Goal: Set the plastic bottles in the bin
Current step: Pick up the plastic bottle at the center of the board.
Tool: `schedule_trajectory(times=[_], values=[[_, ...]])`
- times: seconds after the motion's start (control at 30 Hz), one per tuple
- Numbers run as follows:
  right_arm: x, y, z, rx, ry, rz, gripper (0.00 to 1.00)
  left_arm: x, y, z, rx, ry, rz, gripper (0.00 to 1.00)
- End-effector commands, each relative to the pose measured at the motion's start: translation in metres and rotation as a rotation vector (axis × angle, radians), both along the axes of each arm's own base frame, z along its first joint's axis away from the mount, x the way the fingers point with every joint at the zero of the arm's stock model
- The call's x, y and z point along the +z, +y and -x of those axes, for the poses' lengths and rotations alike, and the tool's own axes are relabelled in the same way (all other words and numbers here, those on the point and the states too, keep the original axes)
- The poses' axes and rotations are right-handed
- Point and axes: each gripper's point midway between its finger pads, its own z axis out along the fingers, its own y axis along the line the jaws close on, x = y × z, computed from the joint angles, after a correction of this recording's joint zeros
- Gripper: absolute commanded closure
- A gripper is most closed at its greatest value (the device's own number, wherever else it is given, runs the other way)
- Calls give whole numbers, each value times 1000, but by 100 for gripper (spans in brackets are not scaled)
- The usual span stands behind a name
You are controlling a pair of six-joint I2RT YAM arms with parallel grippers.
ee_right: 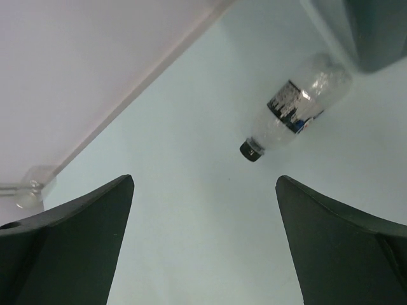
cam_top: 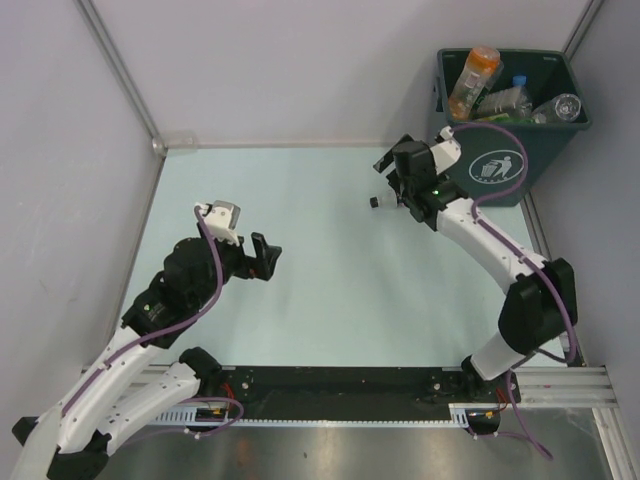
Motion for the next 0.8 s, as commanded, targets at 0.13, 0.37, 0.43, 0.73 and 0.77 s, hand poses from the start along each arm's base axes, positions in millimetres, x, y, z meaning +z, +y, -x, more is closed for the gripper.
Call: schedule_trajectory(times=[0.13, 0.37, 0.43, 0.73, 0.77], values=[[-64, 7, -31, -280, 46, -273, 0, 1, 4, -1, 24, -12, 8, 0], [-103, -2, -49, -415, 62, -378, 0, -2, 0, -6, 20, -2, -10, 0], [-119, -4, -57, -421, 76, -380, 0, -5, -2, -7, 13, 5, -15, 0], [-183, -9, -74, -468, 149, -390, 7, -9, -4, -15, 27, 15, -39, 0], [-185, -10, -74, -474, 155, -386, 7, -9, -4, -16, 30, 13, -41, 0]])
